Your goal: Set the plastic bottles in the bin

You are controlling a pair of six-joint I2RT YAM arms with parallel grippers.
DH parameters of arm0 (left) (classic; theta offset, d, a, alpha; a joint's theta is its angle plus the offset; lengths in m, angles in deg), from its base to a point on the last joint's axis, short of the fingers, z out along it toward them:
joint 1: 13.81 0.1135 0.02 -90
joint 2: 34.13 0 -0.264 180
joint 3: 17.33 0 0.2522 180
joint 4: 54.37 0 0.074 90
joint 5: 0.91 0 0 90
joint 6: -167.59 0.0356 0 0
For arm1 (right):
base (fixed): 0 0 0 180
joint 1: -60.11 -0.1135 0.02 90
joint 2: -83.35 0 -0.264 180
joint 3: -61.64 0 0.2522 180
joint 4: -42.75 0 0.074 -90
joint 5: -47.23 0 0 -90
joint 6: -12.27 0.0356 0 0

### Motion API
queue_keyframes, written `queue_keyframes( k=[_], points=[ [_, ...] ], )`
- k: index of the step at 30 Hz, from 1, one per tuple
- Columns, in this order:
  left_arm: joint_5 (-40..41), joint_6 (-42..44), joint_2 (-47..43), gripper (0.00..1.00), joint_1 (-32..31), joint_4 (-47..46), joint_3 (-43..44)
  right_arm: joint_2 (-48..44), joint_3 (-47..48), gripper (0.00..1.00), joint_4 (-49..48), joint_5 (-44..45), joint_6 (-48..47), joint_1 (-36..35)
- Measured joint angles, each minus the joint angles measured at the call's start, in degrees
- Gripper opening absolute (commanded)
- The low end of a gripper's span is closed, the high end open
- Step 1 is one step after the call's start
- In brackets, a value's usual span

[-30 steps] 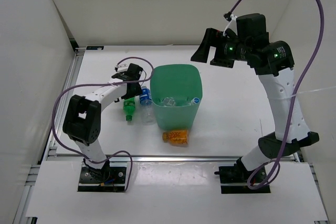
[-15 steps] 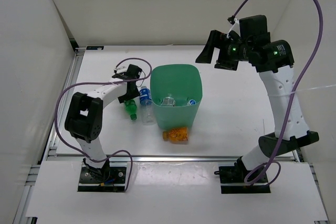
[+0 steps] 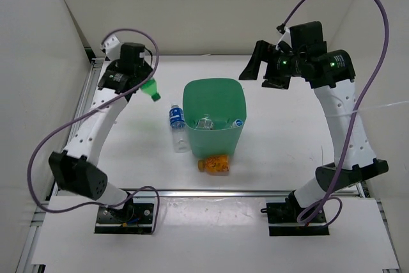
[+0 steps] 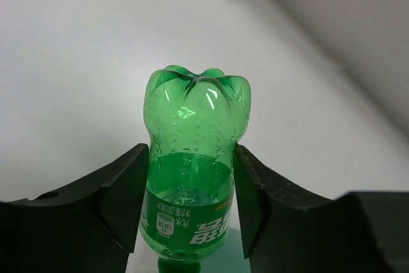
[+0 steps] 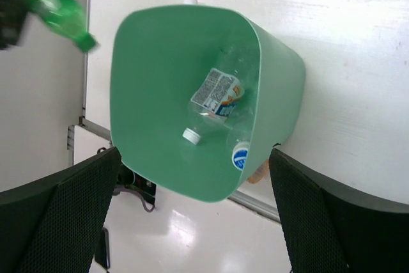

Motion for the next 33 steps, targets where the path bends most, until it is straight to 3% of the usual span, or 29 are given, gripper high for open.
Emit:
queue_keyframes(
  k=[5, 16, 19, 20, 21, 22, 26, 30, 33],
  points=[
    [-0.85, -2.58, -6.14, 0.51, -4.96, -1.7, 9.55, -0.85, -3.39, 1.0, -0.28, 0.0, 0.52, 0.96],
    [-5.99, -5.01, -5.14, 0.51, -19.87, -1.84, 11.21, -3.13, -9.75, 1.0, -2.1, 0.17, 2.8, 1.25],
    [-7.87, -3.43, -1.64, 0.66, -23.08, -2.05, 14.45, -4.17, -11.15, 1.0, -2.89, 0.42, 3.15, 1.25],
    [-8.52, -2.6, -0.42, 0.76, -24.09, -2.16, 15.52, -4.42, -11.39, 1.0, -2.89, 0.42, 3.3, 1.25],
    [-9.38, -1.73, 0.59, 0.94, -24.98, -2.27, 16.41, -4.68, -11.67, 1.0, -3.28, 0.57, 3.45, 1.25],
    [-10.21, -0.66, 1.46, 0.99, -25.64, -2.36, 17.14, -5.18, -12.33, 1.0, -3.52, 0.66, 3.5, 1.25],
    [-11.72, 1.46, 2.75, 0.99, -27.08, -2.49, 18.71, -6.49, -13.97, 1.0, -4.07, 1.44, 3.87, 1.4],
    [-7.61, 4.2, 1.16, 0.99, -27.12, -2.78, 18.73, -7.26, -14.53, 1.0, -4.24, 1.88, 4.15, 2.03],
    [-1.09, 4.22, -5.05, 0.99, -26.32, -4.17, 11.26, -7.58, -14.97, 1.0, -4.48, 2.08, 4.35, 2.38]
  ],
)
